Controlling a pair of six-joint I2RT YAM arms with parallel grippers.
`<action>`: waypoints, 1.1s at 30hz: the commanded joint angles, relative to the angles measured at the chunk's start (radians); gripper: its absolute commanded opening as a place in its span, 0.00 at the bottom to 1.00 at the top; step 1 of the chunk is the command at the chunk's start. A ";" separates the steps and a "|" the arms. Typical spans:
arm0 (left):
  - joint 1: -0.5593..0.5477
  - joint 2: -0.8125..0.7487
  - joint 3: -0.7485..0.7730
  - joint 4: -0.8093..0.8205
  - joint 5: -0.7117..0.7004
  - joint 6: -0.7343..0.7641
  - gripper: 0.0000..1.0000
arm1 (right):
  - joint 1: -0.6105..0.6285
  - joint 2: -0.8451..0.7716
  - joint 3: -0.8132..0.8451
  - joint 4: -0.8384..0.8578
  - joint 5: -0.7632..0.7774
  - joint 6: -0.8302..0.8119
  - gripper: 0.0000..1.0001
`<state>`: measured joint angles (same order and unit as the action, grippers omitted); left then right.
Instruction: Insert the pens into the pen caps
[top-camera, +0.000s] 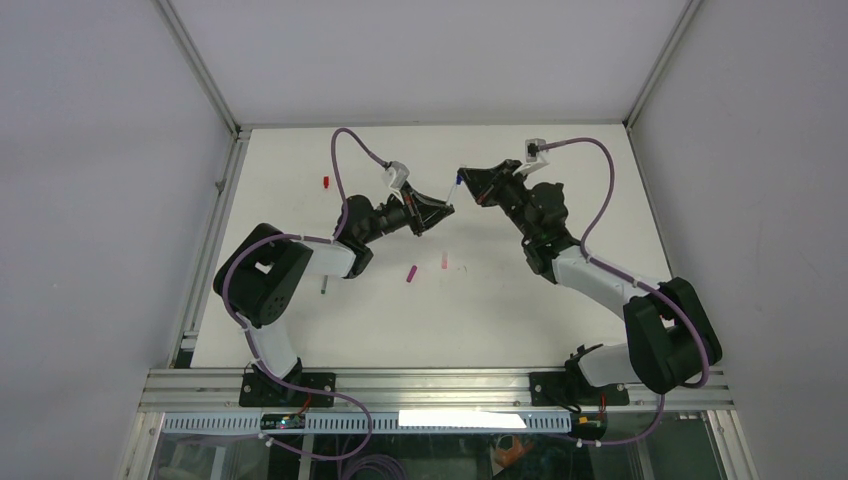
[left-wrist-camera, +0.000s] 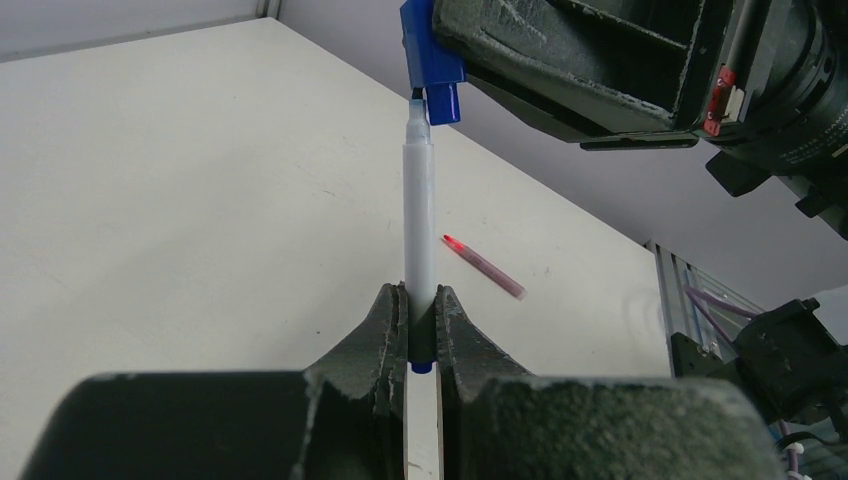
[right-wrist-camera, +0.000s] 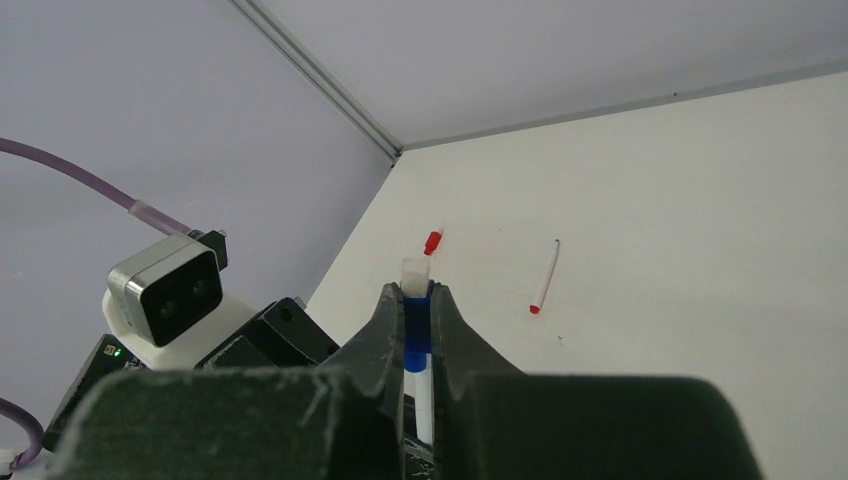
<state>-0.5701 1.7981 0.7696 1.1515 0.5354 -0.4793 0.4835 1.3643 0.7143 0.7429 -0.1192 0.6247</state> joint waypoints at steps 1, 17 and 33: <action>-0.010 -0.041 0.003 0.070 0.003 0.029 0.00 | 0.016 -0.004 -0.021 0.017 -0.009 0.002 0.00; -0.010 -0.034 -0.015 0.074 0.005 0.022 0.00 | -0.008 -0.010 0.039 0.072 0.082 -0.039 0.00; -0.010 -0.033 -0.015 0.070 0.003 0.023 0.00 | -0.016 0.034 0.056 0.097 0.043 -0.005 0.00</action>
<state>-0.5701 1.7981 0.7570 1.1522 0.5346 -0.4789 0.4679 1.3876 0.7364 0.7853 -0.0677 0.6113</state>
